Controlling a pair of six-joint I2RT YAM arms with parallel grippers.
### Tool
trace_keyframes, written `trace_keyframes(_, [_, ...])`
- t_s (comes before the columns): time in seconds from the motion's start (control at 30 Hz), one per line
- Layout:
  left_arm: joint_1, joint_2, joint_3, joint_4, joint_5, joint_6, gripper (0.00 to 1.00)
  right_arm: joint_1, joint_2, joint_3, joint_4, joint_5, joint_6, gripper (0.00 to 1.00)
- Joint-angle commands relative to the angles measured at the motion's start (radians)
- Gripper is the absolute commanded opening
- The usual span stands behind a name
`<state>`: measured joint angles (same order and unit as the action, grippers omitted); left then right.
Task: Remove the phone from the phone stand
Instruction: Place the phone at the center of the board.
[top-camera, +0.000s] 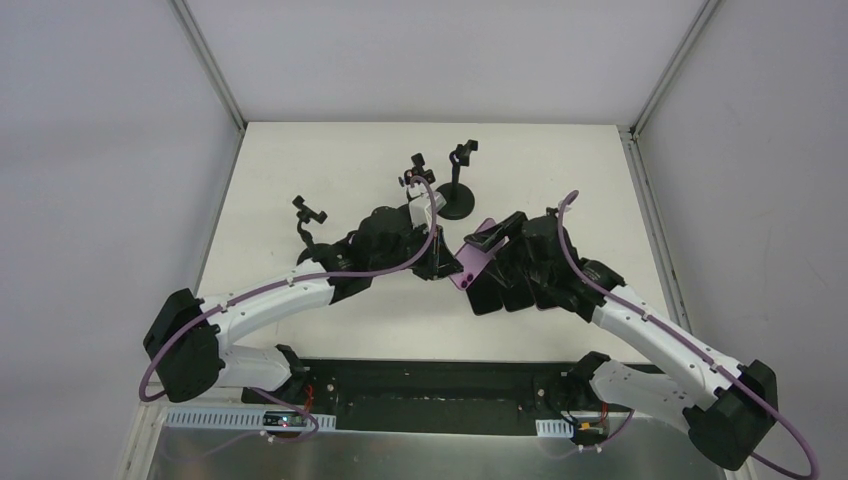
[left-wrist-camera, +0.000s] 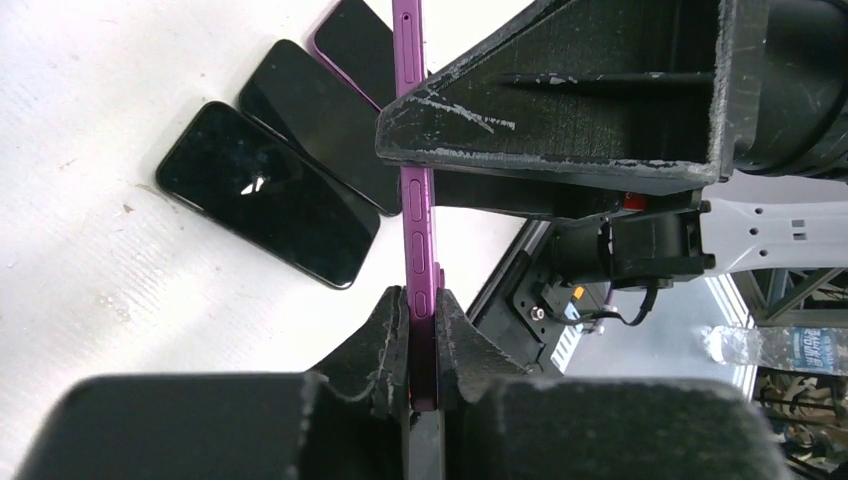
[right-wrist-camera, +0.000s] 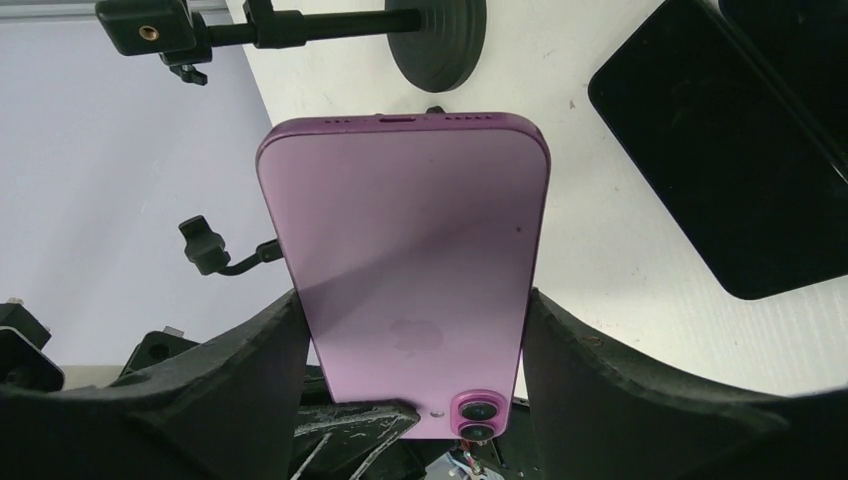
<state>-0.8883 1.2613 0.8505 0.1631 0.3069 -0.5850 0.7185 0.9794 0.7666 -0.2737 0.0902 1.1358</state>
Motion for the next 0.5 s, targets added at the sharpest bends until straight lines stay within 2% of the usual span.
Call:
trace_keyframes(0.0, [-0.021,0.012,0.067,0.053,0.176,0.054,0.00,0.012,-0.046,0.011,0.093,-0.046,-0.007,0.07])
trace_keyframes(0.03, [-0.021,0.011,0.070,0.053,0.211,0.077,0.00,0.011,-0.055,0.011,0.088,-0.049,-0.016,0.16])
trace_keyframes(0.17, [-0.021,-0.012,0.058,0.052,0.263,0.162,0.00,0.012,-0.114,-0.005,0.061,-0.041,-0.074,0.70])
trace_keyframes(0.23, [-0.020,-0.034,0.043,0.051,0.245,0.189,0.00,0.010,-0.160,0.006,-0.002,0.002,-0.128,0.90])
trace_keyframes(0.3, [-0.020,-0.055,0.025,0.046,0.227,0.215,0.00,0.011,-0.218,0.030,-0.088,0.064,-0.194,0.99])
trace_keyframes(0.47, [-0.020,-0.117,-0.031,0.042,0.212,0.319,0.00,0.008,-0.329,0.112,-0.253,0.178,-0.381,0.99])
